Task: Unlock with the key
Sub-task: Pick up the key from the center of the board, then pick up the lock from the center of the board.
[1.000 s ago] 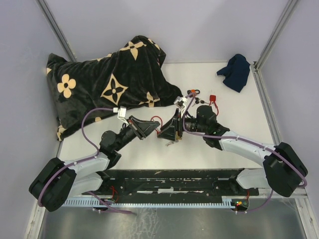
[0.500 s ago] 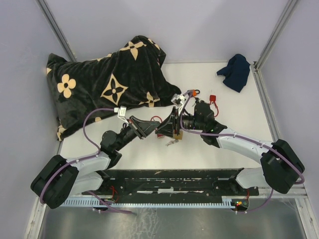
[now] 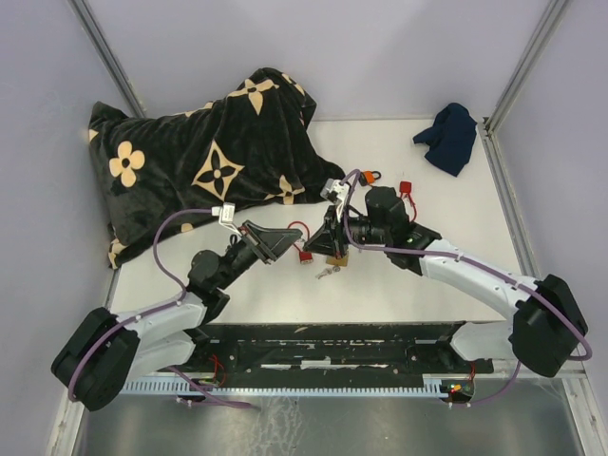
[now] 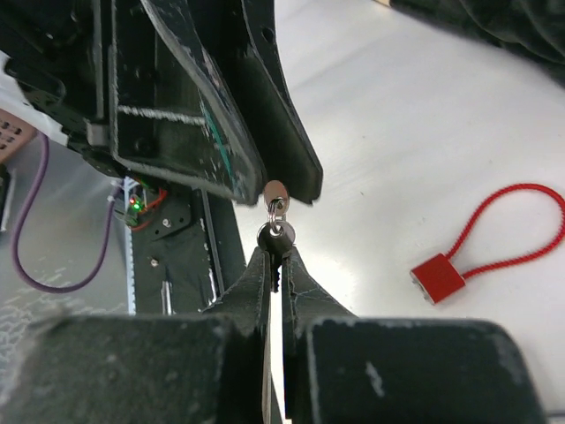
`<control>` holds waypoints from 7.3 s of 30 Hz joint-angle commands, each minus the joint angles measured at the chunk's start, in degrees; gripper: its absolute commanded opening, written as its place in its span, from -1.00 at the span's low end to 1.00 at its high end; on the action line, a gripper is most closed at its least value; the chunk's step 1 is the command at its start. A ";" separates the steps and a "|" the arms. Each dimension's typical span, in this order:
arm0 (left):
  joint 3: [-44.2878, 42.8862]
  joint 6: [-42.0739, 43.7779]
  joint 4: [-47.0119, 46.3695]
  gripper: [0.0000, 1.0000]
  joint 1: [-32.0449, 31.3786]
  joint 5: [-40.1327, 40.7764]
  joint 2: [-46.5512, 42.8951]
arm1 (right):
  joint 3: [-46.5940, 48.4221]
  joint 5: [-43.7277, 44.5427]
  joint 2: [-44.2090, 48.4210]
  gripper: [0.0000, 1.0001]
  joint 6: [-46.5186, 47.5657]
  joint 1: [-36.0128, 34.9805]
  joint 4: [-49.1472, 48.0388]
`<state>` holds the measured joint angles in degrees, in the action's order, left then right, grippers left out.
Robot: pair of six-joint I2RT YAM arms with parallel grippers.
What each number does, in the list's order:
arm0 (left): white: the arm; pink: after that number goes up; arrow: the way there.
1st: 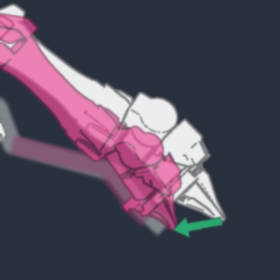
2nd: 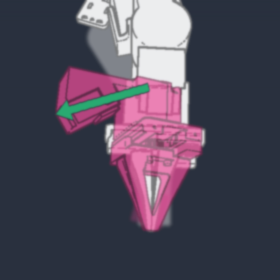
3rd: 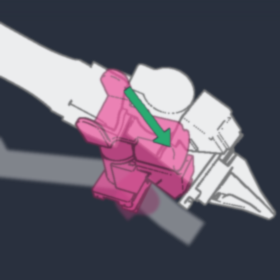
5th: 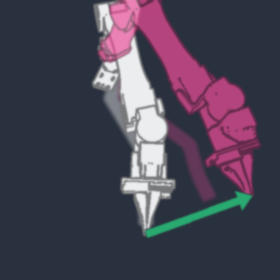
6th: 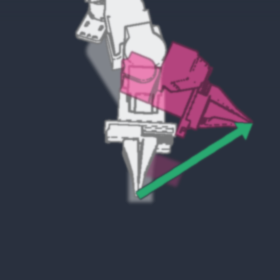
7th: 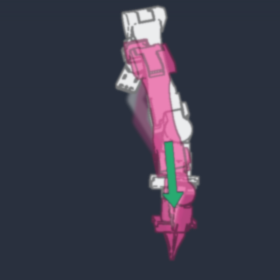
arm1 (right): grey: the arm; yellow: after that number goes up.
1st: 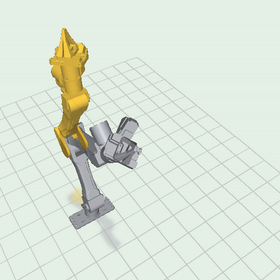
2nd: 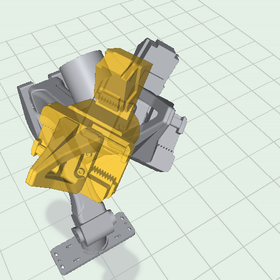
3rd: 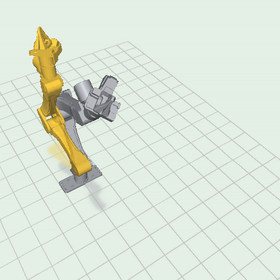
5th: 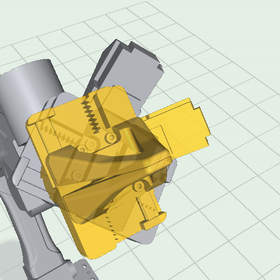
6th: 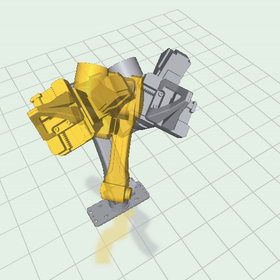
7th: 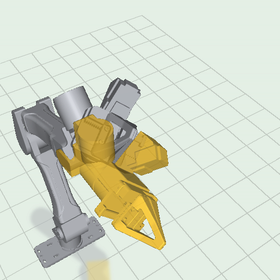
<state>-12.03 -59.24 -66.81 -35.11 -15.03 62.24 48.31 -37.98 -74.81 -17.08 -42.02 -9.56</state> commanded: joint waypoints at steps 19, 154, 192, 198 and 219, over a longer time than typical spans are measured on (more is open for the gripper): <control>-0.38 -16.30 22.13 0.18 -0.09 8.43 -5.70 | 5.71 9.17 3.59 -0.96 7.09 -1.49 13.60; -6.00 8.93 -4.21 -0.94 -0.04 -3.39 -6.67 | -5.80 -4.61 0.85 -0.03 -23.97 1.41 -37.06; -9.25 12.12 28.49 -0.02 -0.04 8.35 -16.26 | -8.25 -2.17 2.49 -0.96 -20.20 2.47 -29.73; -16.65 18.29 53.52 0.60 0.00 13.90 -19.42 | -13.19 0.91 4.02 -0.96 -19.45 3.66 -29.32; -45.69 16.08 98.59 0.83 -5.46 27.40 16.88 | -26.56 12.75 14.49 -0.96 -10.26 5.05 -22.28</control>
<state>-52.73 -42.04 26.28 -38.50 7.14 74.19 22.92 -27.49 -62.30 -30.20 -37.32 -31.33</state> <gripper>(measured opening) 0.916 0.024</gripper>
